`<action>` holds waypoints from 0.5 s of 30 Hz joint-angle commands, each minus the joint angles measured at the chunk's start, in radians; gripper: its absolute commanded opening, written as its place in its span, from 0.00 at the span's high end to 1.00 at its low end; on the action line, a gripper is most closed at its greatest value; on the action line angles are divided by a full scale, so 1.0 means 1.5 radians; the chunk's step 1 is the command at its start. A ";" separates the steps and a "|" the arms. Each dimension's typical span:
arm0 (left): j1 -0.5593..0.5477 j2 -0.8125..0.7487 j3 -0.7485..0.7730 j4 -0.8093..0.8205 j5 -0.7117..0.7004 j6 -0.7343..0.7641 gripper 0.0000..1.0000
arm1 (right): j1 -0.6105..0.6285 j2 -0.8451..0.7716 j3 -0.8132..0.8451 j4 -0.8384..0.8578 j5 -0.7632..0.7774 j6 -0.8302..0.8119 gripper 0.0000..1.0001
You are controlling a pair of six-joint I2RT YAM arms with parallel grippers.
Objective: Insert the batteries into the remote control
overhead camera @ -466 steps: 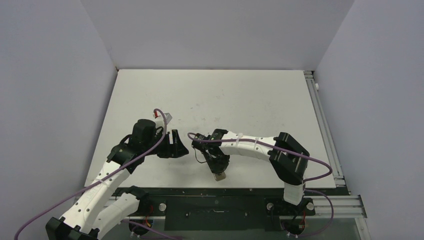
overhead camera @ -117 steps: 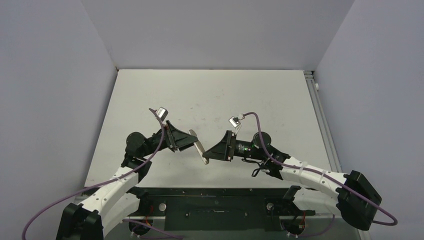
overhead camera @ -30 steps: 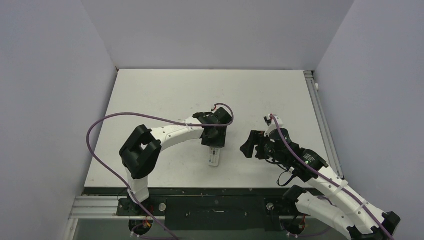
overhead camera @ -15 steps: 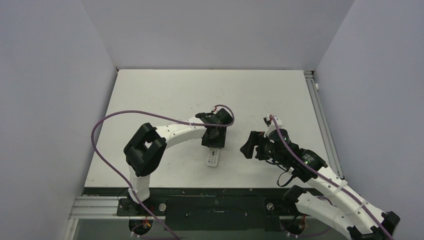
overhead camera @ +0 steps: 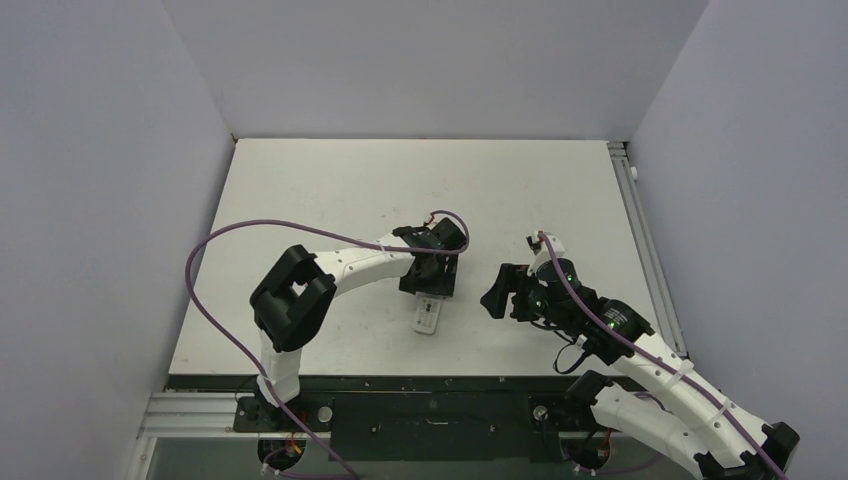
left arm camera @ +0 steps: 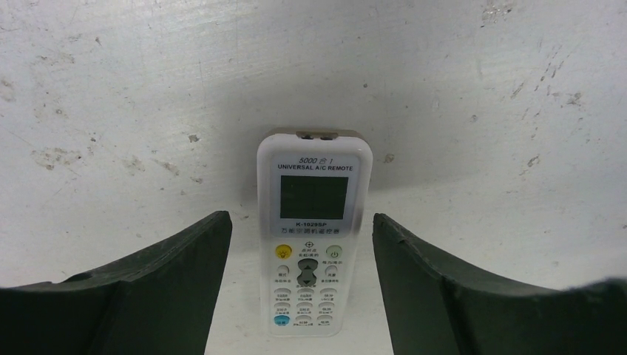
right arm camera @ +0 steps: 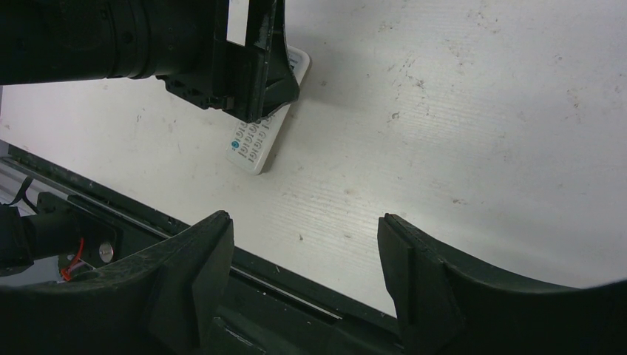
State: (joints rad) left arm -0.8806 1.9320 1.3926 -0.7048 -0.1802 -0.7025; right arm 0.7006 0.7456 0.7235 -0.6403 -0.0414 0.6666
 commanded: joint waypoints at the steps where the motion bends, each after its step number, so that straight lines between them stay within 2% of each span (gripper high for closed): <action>1: 0.004 -0.006 0.013 0.008 -0.019 -0.009 0.32 | -0.003 -0.005 -0.003 0.014 0.001 -0.001 0.30; 7: 0.003 -0.036 0.001 0.011 -0.022 -0.004 0.28 | -0.003 0.003 -0.001 0.016 0.000 -0.004 0.30; 12: 0.002 -0.083 -0.014 0.021 -0.015 0.010 0.16 | -0.002 0.009 0.013 0.009 0.018 -0.017 0.29; 13: 0.002 -0.092 -0.015 0.020 -0.016 0.011 0.03 | -0.002 0.011 0.018 0.006 0.022 -0.021 0.28; 15: 0.003 -0.113 -0.015 0.018 -0.015 0.016 0.04 | -0.003 0.016 0.025 0.002 0.025 -0.030 0.27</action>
State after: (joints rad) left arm -0.8806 1.8698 1.3674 -0.6983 -0.1871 -0.6880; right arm 0.7006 0.7559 0.7235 -0.6418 -0.0380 0.6575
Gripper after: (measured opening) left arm 0.953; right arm 0.720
